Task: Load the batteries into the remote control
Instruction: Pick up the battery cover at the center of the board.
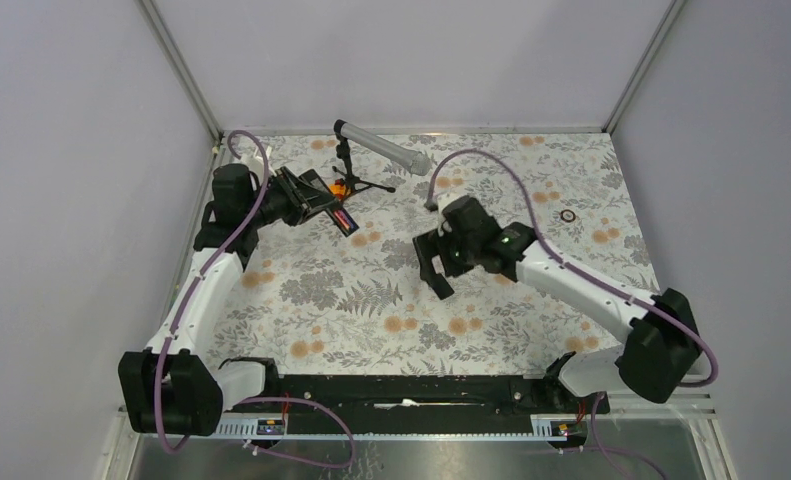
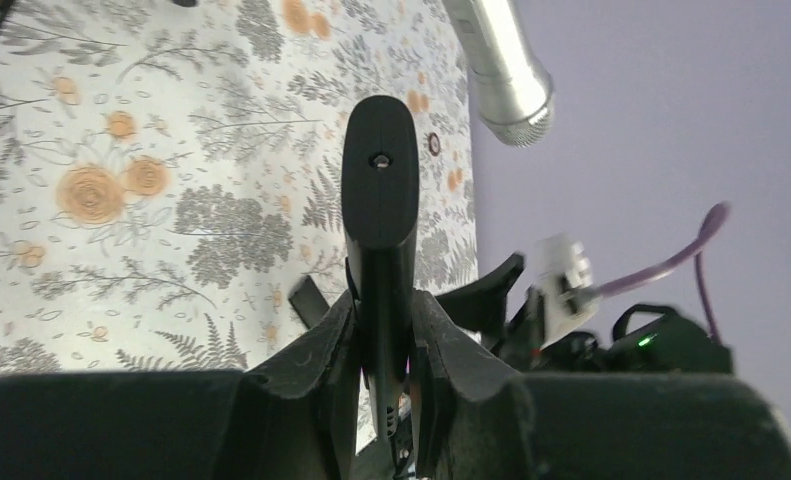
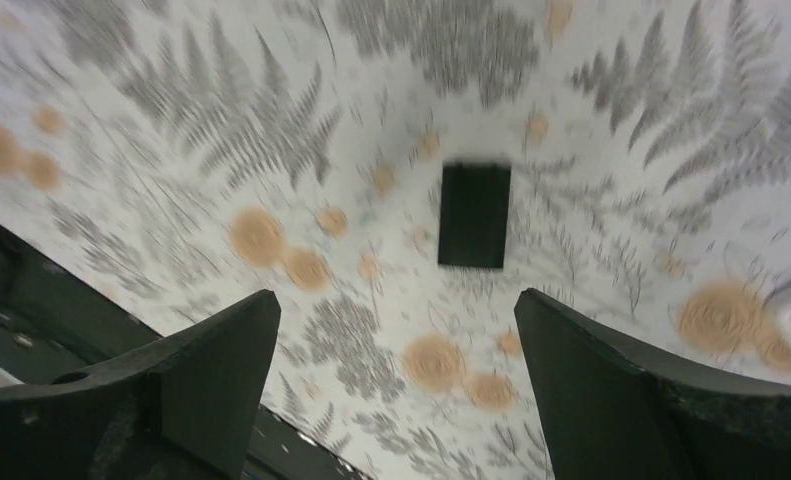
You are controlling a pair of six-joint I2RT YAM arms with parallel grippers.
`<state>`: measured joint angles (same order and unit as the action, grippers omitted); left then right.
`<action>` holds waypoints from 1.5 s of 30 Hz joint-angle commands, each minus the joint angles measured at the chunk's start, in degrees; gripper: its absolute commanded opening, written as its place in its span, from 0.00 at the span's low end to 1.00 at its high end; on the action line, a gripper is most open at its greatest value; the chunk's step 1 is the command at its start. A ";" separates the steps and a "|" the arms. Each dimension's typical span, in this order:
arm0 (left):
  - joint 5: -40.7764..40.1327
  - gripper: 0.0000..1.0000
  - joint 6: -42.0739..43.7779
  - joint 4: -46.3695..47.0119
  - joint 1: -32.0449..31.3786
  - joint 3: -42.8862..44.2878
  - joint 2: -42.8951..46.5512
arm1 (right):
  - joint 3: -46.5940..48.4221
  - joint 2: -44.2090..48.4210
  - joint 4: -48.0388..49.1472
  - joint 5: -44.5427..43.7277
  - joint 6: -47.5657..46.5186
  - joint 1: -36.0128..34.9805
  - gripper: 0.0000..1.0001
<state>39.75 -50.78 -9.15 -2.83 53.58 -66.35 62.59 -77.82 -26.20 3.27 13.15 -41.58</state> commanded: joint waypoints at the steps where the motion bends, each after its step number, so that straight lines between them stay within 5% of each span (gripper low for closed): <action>1: -4.64 0.00 2.58 -0.69 0.93 0.69 2.32 | -4.31 -2.65 -5.29 -8.20 -2.00 -2.79 0.97; 15: -2.68 0.00 1.34 1.32 1.07 -0.86 2.43 | -6.11 -17.05 1.56 -7.88 -6.81 -2.88 0.93; 25: -1.64 0.00 0.86 2.83 1.07 -1.64 2.15 | -2.82 -22.95 2.49 -11.27 -5.23 -2.89 0.73; 35: -1.07 0.00 0.91 3.15 1.07 -1.59 1.80 | 0.60 -24.55 -3.03 -9.11 -2.76 -2.81 0.38; 45: 0.40 0.00 3.23 4.56 -2.65 -3.58 -1.43 | 1.57 -16.36 -3.10 -10.64 0.23 -2.81 0.33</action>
<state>38.28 -49.47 -8.84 -2.72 50.74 -65.95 61.76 -100.75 -28.10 -6.04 11.31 -44.36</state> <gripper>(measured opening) 0.206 0.491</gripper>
